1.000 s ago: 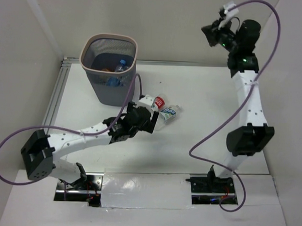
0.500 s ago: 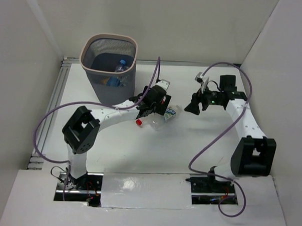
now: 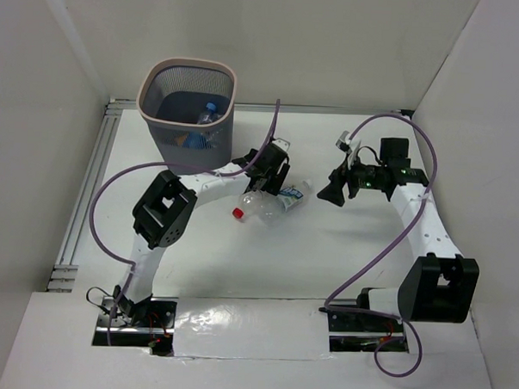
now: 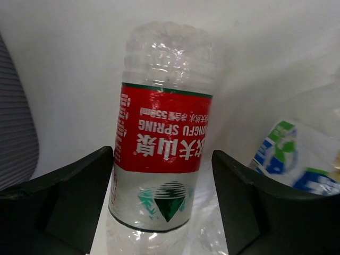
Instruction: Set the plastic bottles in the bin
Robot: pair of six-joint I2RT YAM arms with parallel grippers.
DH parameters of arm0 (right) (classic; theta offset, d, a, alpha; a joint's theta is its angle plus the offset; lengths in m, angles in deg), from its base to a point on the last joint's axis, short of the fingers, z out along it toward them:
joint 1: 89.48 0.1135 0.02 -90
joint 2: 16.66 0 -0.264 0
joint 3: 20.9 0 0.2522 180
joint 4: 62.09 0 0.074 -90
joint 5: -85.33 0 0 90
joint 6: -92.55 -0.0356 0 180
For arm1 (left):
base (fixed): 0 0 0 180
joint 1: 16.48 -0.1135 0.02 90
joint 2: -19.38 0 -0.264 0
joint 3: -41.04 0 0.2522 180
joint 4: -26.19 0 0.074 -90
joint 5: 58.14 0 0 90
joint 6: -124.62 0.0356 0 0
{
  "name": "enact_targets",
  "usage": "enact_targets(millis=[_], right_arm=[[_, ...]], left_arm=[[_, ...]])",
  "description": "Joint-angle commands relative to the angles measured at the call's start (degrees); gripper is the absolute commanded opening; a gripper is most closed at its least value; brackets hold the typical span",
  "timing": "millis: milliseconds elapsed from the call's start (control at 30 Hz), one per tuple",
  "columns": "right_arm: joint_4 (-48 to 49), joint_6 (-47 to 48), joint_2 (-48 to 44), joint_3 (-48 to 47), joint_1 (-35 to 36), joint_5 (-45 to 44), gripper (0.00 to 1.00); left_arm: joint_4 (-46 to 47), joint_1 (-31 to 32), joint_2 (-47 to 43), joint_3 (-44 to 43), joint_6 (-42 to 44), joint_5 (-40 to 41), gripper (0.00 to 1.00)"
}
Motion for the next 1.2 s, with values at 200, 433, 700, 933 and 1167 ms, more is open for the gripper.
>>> enact_targets(millis=[200,433,700,933,1167], right_arm=[[-0.25,4.91,-1.33,-0.73,-0.33,1.77,0.96],[-2.61,10.44,-0.8,-0.73,-0.33,1.24,0.94],[-4.38,15.8,-0.8,-0.12,0.81,2.64,0.33],[-4.99,17.65,-0.27,0.41,4.68,0.45,0.0],[-4.99,17.66,0.96,-0.73,7.49,-0.69,0.03]], left_arm=[[-0.86,0.12,0.8,-0.19,0.61,-6.27,0.59],[-0.33,0.12,-6.91,-2.63,1.3,-7.84,0.33],[-1.39,-2.77,-18.6,-17.58,0.97,-8.99,0.3],[5.1,-13.65,-26.17,-20.93,-10.02,-14.79,0.29],[14.34,-22.12,-30.13,-14.95,-12.76,-2.85,0.28]])
